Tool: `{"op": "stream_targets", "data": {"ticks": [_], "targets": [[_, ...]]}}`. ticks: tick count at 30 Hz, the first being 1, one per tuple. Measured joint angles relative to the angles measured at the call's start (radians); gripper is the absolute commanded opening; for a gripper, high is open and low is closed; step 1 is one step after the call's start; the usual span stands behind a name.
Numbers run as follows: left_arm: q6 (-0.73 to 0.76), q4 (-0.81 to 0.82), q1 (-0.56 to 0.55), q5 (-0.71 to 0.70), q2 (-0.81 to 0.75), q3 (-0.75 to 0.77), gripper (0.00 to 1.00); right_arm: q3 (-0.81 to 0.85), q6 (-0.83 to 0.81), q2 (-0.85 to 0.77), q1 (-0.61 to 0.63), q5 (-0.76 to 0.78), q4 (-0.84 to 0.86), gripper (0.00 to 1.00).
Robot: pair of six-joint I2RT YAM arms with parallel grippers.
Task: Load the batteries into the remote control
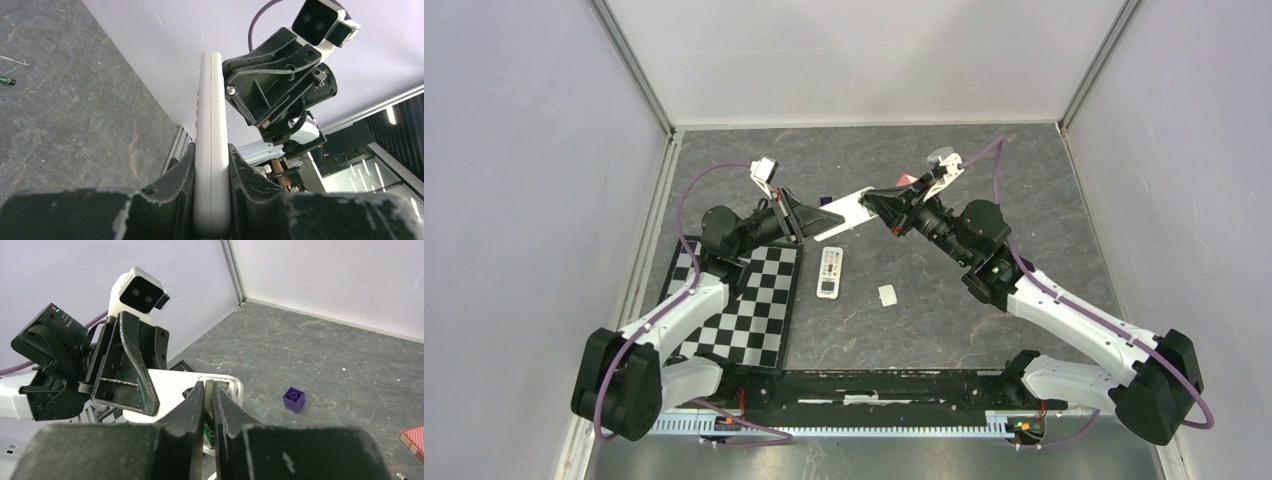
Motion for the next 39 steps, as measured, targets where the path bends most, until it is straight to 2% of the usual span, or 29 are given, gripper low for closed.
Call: {"op": "stream_targets", "data": {"ticks": [7, 10, 14, 18, 28, 34, 39], "targets": [[0.000, 0.000, 0.000, -0.009, 0.032, -0.013, 0.02, 0.037, -0.005, 0.007, 0.002, 0.052, -0.077, 0.42], [0.000, 0.000, 0.000, -0.010, 0.039, -0.026, 0.02, 0.066, -0.008, 0.014, 0.001, 0.069, -0.110, 0.47], [-0.001, 0.000, 0.000, -0.009, 0.046, -0.038, 0.02, 0.087, -0.049, 0.020, 0.001, 0.041, -0.133, 0.46], [-0.001, 0.000, 0.000, -0.006, 0.052, -0.040, 0.02, 0.089, -0.150, 0.020, 0.000, -0.053, -0.162, 0.41], [0.000, 0.001, 0.000, 0.011, 0.052, -0.043, 0.02, 0.120, -0.385, 0.020, 0.000, -0.146, -0.304, 0.47], [0.000, 0.001, 0.000, 0.030, 0.052, -0.043, 0.02, 0.145, -0.447, 0.021, 0.000, -0.170, -0.352, 0.40], [0.000, 0.001, 0.000, 0.035, 0.052, -0.043, 0.02, 0.146, -0.470, 0.026, 0.000, -0.196, -0.374, 0.39]]}}
